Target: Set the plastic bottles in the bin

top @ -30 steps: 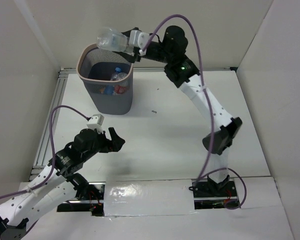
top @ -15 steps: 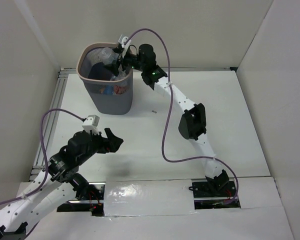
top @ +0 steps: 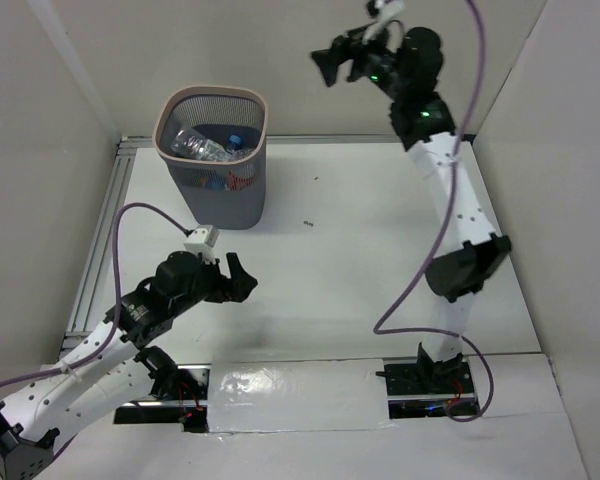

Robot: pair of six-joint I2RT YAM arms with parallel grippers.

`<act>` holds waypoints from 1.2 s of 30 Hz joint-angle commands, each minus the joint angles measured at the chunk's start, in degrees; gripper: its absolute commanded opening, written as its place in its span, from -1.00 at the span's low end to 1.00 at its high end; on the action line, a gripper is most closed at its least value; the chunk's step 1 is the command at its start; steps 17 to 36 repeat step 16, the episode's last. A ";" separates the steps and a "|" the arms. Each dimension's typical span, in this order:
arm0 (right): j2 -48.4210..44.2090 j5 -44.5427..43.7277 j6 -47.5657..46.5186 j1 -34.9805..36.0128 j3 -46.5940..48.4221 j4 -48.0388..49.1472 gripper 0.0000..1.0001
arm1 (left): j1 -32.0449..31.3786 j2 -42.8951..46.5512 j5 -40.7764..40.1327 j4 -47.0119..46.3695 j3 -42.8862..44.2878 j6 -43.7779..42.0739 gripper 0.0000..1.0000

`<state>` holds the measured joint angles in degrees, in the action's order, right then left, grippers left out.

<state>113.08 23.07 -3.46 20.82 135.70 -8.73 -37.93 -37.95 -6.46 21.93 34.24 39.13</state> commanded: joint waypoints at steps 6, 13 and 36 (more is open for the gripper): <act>-19.53 -25.66 -0.40 -7.55 -36.86 -22.63 1.00 | -0.65 -2.65 3.56 -8.74 4.17 -6.52 0.98; -35.78 -28.35 -0.40 -11.50 -62.96 -17.21 1.00 | -1.71 -3.97 1.63 -10.33 4.17 -8.72 0.98; -42.12 -26.95 -0.40 -12.12 -71.76 -15.17 1.00 | -2.93 -2.83 -0.12 -13.13 2.07 -9.25 0.98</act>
